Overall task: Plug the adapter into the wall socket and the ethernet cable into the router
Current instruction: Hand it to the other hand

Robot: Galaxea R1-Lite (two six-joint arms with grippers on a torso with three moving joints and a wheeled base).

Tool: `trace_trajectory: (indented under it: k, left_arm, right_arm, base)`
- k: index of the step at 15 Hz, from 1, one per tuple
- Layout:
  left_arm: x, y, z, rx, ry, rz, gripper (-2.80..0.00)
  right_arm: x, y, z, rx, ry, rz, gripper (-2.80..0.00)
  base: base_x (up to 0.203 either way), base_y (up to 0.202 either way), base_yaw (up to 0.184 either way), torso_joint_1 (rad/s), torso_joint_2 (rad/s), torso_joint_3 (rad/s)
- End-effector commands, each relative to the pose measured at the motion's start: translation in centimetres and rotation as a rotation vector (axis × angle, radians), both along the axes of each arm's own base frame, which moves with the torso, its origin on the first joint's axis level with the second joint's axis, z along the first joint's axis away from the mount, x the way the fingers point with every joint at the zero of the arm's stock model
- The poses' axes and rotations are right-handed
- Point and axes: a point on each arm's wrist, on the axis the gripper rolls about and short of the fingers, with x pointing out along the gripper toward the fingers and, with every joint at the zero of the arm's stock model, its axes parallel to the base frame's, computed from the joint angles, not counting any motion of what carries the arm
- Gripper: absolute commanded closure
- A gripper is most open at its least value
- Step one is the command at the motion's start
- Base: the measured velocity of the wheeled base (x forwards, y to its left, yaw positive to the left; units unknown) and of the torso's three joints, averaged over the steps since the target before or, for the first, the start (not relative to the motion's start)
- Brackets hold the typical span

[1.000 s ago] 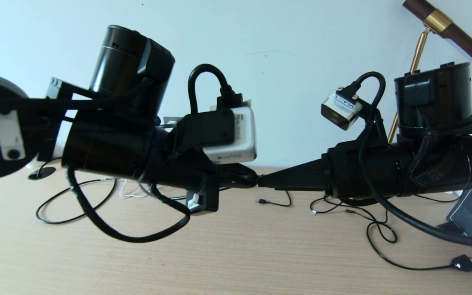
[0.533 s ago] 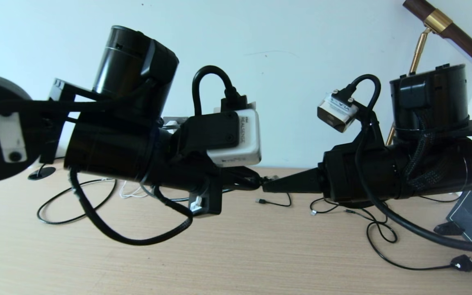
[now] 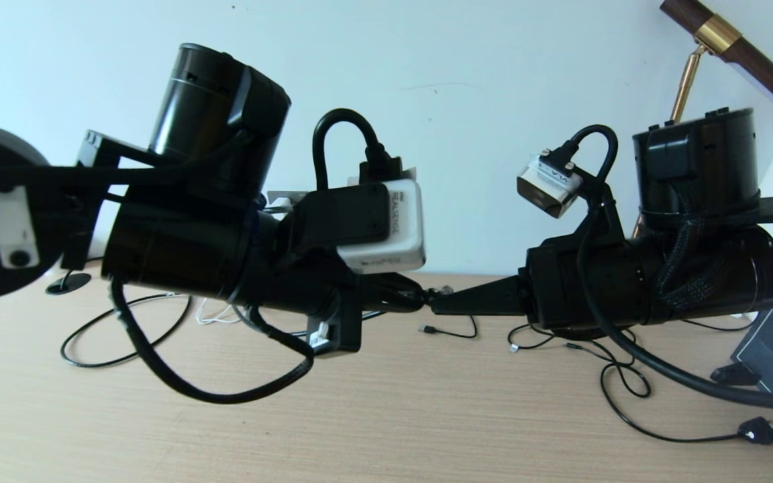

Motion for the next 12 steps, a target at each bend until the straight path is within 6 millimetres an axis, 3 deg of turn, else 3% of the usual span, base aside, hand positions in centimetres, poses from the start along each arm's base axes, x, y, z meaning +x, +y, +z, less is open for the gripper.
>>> trace_trajectory:
  k: [1, 3, 4, 12]
  left_arm:
    - [0.02, -0.04, -0.16, 0.005, 0.004, -0.006, 0.0]
    - [0.0, -0.04, -0.22, 0.007, 0.006, -0.008, 0.0]
    - [0.0, -0.04, -0.22, 0.006, 0.007, -0.009, -2.8]
    - [-0.29, 0.34, 0.34, -0.001, -0.014, 0.008, -2.8]
  right_arm:
    - [0.0, 0.01, -0.03, 0.003, 0.002, 0.003, 0.0]
    - [-0.03, 0.04, -0.07, 0.002, 0.003, 0.004, 0.0]
    - [-0.07, 0.02, -0.02, 0.003, 0.002, 0.005, 0.0]
    - [-0.1, -0.06, -0.2, 0.0, 0.013, 0.002, 0.0]
  base:
    - [0.0, 0.0, 0.0, 0.0, 0.0, 0.0]
    - [0.0, 0.0, 0.0, 0.0, 0.0, 0.0]
    - [0.0, 0.0, 0.0, 0.0, 0.0, 0.0]
    - [0.0, 0.0, 0.0, 0.0, 0.0, 0.0]
